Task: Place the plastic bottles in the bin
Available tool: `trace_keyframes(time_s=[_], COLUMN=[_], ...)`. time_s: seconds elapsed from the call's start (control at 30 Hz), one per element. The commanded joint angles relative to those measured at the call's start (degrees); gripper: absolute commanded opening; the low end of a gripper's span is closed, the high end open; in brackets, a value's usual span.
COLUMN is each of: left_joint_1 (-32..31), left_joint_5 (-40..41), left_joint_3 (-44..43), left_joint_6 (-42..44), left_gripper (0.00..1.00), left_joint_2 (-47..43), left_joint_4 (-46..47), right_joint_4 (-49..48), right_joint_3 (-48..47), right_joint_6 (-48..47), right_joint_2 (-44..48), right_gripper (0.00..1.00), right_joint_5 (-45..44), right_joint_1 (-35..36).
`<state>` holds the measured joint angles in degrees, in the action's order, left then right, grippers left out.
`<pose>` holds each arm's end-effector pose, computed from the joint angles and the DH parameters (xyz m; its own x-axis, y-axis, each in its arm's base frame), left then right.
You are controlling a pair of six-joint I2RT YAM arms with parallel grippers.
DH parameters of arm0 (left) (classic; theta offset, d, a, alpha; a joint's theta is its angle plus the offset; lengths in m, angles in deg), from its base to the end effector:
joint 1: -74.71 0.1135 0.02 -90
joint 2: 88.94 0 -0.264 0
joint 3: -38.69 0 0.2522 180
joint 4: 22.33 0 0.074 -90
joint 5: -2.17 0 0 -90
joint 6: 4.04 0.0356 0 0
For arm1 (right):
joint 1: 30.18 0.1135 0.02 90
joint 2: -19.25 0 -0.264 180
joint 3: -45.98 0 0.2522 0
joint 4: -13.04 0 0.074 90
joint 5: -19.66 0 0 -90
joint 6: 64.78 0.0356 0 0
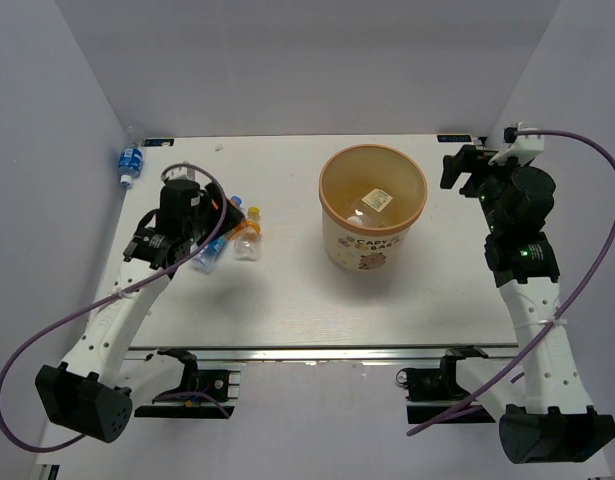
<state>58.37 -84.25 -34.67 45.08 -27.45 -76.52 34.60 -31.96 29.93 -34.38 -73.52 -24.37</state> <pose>0.2135 -0.0603 0.3236 -0.6433 -0.4921 -0.5866 -0.2440 0.8579 -0.4521 0.2019 0.0186 0.4352 0.0438 0.0869 -0.9953 -0.0497 0.9952 0.0847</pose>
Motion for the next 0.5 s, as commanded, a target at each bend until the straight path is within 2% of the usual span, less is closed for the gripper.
trace_keyframes(time_s=[0.0, 0.03, 0.17, 0.23, 0.3, 0.37, 0.4, 0.47], left_joint_1=[-3.9, -5.0, -14.5, -17.6, -20.0, -21.9, -22.6, -24.2], left_joint_5=[-2.7, -3.5, -4.5, -4.8, -7.2, -9.2, -9.0, -9.0], left_joint_3=[-5.5, -7.0, -23.8, -29.1, -38.1, -41.2, -45.6, -47.5], left_joint_6=[-1.4, -1.0, 4.7, 7.4, 9.4, 11.0, 11.3, 11.3], left_gripper=[0.0, 0.0, 0.0, 0.0, 0.01, 0.01, 0.01, 0.14], left_joint_2=[1.2, 2.8, 16.7, 20.9, 27.8, 32.2, 35.2, 37.1], left_joint_4=[19.4, 23.3, 24.9, 26.4, 24.8, 23.5, 21.3, 21.8], right_joint_4=[-4.1, -4.1, -3.6, -3.4, -2.8, -2.0, -1.5, -0.8], right_joint_3=[3.2, 4.1, 10.5, 12.4, 14.7, 15.7, 15.9, 16.9], right_joint_6=[9.2, 10.7, 14.9, 15.0, 14.6, 14.1, 13.8, 12.6], right_joint_2=[0.3, 0.5, 4.7, 6.1, 7.5, 8.0, 8.2, 9.4], right_gripper=[0.9, 0.89, 0.89, 0.89, 0.89, 0.89, 0.89, 0.89], right_joint_5=[-4.6, -5.3, -10.8, -11.2, -11.5, -12.5, -13.2, -13.6], right_joint_1=[-3.7, -4.3, -6.8, -7.3, -7.7, -7.9, -7.9, -7.9])
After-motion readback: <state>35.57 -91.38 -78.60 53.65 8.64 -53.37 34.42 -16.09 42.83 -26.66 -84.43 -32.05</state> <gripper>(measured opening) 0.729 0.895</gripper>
